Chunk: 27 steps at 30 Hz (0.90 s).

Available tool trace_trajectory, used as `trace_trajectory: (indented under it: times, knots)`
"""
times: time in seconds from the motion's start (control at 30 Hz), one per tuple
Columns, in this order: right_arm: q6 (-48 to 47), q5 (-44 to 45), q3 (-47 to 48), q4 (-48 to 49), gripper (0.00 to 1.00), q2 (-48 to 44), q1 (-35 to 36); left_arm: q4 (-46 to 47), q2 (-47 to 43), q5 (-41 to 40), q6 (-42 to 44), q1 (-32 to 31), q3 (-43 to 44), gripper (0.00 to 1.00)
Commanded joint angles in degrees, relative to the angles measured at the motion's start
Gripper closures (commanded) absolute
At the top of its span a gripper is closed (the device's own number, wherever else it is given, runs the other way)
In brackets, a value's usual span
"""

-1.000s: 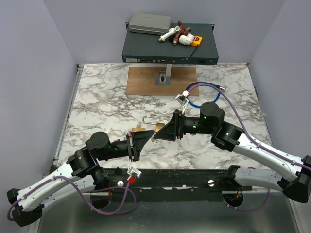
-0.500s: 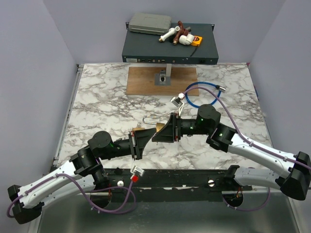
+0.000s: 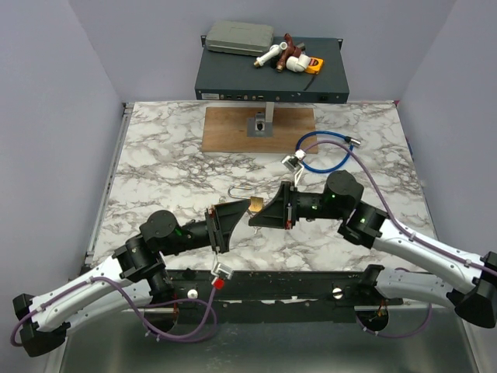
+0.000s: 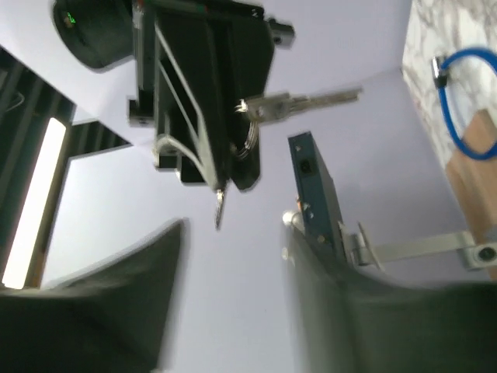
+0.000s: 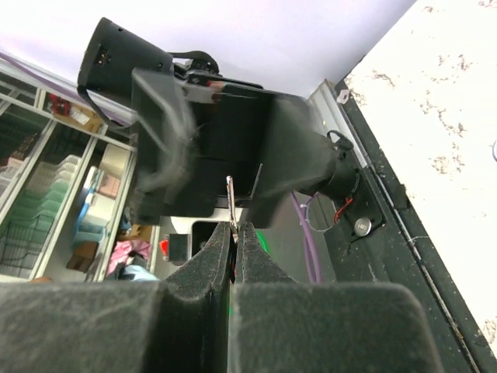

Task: Unlock with the key

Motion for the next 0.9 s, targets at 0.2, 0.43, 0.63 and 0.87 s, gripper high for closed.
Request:
trace_trajectory:
  times: [0.2,0.43,0.63,0.87]
  knots:
    - [-10.52,19.41,6.03,-25.61,0.99,-1.32,-4.78,-8.23,4.65,-16.54,-24.23,0.01,9.40,0.02]
    - [-17.40,28.38,7.82,-32.11,0.99,9.75,-21.27,-30.90,7.77,-20.17,-45.42,4.46,18.86,0.02]
    - [-25.11,40.52,14.55,-31.25,0.99,29.11,-28.32,-49.89,14.88,-13.93,-58.92,12.95,29.89,0.01]
    - [-29.11,49.97,26.85,-30.12,0.99,45.87,-32.73,-56.53,13.93,-11.94,-62.35,15.80,30.70,0.02]
